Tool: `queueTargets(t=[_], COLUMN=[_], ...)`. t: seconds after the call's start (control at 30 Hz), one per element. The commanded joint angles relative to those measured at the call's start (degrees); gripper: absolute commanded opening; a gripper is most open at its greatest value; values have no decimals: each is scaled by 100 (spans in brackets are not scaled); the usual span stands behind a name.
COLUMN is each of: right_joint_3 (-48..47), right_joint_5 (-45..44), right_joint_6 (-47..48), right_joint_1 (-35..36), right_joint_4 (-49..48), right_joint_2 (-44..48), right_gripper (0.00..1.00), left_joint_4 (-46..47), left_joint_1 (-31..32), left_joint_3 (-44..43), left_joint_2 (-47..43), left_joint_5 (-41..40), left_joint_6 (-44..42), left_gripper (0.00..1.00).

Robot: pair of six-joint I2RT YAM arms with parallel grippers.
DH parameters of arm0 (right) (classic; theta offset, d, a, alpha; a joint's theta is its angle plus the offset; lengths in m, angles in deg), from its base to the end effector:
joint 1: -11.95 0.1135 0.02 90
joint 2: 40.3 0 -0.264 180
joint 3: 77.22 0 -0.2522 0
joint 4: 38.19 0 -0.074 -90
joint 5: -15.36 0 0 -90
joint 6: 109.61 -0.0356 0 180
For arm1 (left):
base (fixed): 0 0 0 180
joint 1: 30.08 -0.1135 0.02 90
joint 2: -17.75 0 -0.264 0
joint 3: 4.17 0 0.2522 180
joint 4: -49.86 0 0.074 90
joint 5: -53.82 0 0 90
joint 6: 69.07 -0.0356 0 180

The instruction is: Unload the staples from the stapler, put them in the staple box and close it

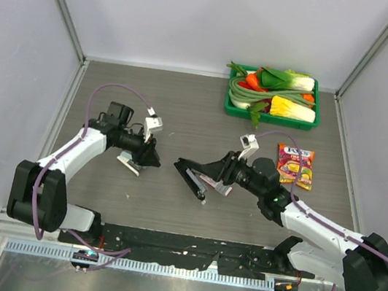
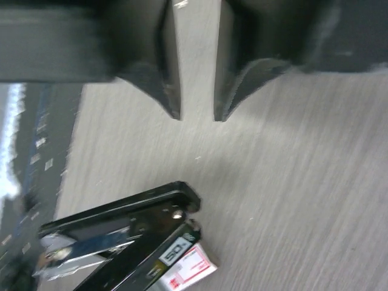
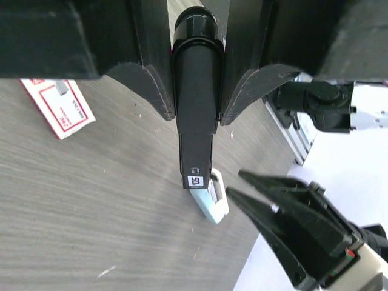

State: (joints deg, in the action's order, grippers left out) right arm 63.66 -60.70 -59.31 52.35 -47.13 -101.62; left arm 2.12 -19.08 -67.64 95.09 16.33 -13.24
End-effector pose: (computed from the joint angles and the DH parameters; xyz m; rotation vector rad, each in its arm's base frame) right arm 0.1715 0.1572 0.2249 -0.2016 1.9580 1.1815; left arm 0.2424 -0.0759 0.2265 1.1513 2.0188 -0.9972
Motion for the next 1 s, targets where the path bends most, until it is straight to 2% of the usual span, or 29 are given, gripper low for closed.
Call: queueTargets(t=[0.0,0.07,0.13,0.17,0.2,0.23,0.27,0.3,0.33,0.37,0.4,0.47,0.5,0.57,0.7,0.77,0.97], right_joint_3=[-301,-407,-522,-531,-540,-548,-557,-592,-636,-671,-759,-829,-908,-944,-953,-970,-988], right_joint_5=[-540,-794,-979,-1154,-1217,-1279,-1366,-1367,-1593,-1639,-1674,-1753,-1823,-1850,-1938,-1982,-2026], right_joint_6=[-240,-248,-371,-458,-546,-730,-828,-889,-951,-1047,-1083,-1232,-1285,-1399,-1759,-1813,-2076], right_joint_1=[3,3,3,3,11,12,20,29,64,73,82,134,143,187,275,310,337], right_joint_4=[-1237,-1351,-1613,-1763,-1938,-2314,-2457,-2598,-2826,-2915,-3003,-3240,-3276,-3495,-3935,-4058,-4365], right_joint_2=[86,59,-11,-46,-73,-169,-222,-266,-380,-433,-494,-653,-705,-880,-1162,-1268,-1479], right_gripper=[1,1,1,1,1,1,1,1,1,1,1,1,1,1,1,1,1], left_joint_4=[66,172,529,802,1136,1983,2452,2944,4098,4814,6405,8022,9239,9812,10269,10507,10807], left_joint_1=[25,16,-2,-28,-54,-89,-116,-134,-169,-169,-169,-169,-169,-169,-178,-169,-125], left_joint_3=[-47,23,171,268,374,618,725,952,1094,1261,1610,1938,2122,2150,2080,2071,2211], left_joint_2=[-307,-386,-413,-421,-430,-422,-413,-352,-316,-281,-203,-97,-35,114,132,141,88], left_joint_5=[961,1181,1497,1603,1691,1849,1877,1851,1833,1833,1807,1623,1526,1193,710,594,611], left_joint_6=[1463,2191,2773,3228,4172,4800,5337,6552,7155,7753,9082,10301,11135,11590,11950,12266,12400], left_gripper=[40,55,62,79,87,93,100,100,100,100,100,100,100,100,100,100,100])
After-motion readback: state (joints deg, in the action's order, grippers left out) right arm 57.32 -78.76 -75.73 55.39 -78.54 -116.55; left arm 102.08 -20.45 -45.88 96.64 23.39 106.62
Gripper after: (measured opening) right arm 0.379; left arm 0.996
